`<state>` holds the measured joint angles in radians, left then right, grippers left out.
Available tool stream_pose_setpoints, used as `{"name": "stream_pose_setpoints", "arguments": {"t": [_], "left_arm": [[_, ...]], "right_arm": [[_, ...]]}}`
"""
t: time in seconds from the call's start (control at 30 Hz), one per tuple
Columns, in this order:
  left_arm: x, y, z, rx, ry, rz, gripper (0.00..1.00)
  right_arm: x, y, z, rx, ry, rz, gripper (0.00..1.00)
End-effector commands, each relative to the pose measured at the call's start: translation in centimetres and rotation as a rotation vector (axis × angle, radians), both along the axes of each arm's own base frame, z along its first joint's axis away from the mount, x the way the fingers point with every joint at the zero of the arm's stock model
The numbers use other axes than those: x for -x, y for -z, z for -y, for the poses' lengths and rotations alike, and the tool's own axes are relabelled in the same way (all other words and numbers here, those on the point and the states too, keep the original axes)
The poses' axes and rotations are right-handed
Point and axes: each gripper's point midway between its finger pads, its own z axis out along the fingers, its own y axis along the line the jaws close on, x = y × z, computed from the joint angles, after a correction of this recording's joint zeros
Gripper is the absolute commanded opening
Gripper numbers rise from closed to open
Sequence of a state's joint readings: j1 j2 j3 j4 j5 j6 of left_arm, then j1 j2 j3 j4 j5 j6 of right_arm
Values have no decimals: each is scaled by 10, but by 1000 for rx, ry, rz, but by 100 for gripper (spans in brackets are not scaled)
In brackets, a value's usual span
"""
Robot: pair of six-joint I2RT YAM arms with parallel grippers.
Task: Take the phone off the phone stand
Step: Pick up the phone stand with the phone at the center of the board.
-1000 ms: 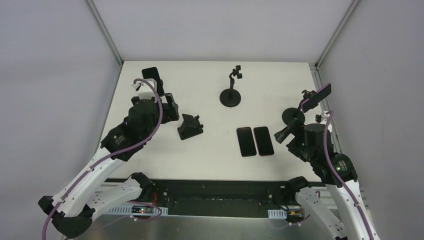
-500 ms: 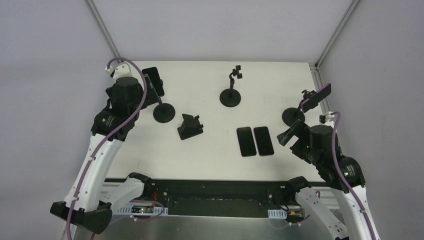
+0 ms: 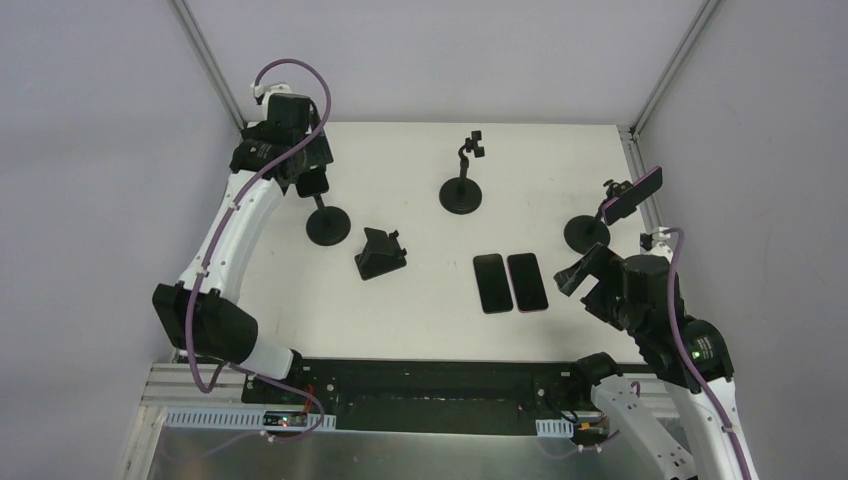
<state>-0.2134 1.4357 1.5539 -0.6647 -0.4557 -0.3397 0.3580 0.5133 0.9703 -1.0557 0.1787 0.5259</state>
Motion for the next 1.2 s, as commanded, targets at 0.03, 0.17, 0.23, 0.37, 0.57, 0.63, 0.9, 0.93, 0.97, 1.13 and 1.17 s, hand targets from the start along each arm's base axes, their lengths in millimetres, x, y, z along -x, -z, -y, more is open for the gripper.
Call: {"name": "stream_pose_setpoints", "arguments": {"t": [0.03, 0.17, 0.23, 0.37, 0.57, 0.63, 0.9, 0.93, 0.97, 1.13, 1.17], "left_arm": [[-21, -9, -3, 0, -12, 11, 99], [-36, 3, 2, 24, 8, -20, 99], [-41, 8, 4, 33, 17, -31, 99], [-51, 14, 3, 11, 34, -54, 99], [-66, 22, -4, 10, 53, -80, 99], [-70, 25, -7, 15, 57, -88, 99], [-82, 33, -12, -2, 57, -109, 99], [-84, 34, -11, -3, 63, -111, 99], [-86, 35, -11, -4, 67, -114, 99], [-94, 42, -10, -16, 78, -131, 99], [-95, 43, -10, -19, 76, -131, 99]], "right_arm": [[4, 0, 3, 16, -7, 5, 99], [5, 2, 3, 17, -9, -2, 99], [5, 3, 5, 24, -4, 0, 99], [5, 4, 6, 31, -4, 1, 99], [6, 6, 6, 31, -3, 3, 99], [6, 6, 7, 33, -1, 4, 99], [6, 6, 6, 31, -4, 1, 99], [6, 6, 6, 32, -2, 0, 99], [5, 7, 6, 32, -1, -1, 99], [5, 7, 6, 32, -2, -2, 99], [5, 7, 6, 32, 0, -4, 99]]}}
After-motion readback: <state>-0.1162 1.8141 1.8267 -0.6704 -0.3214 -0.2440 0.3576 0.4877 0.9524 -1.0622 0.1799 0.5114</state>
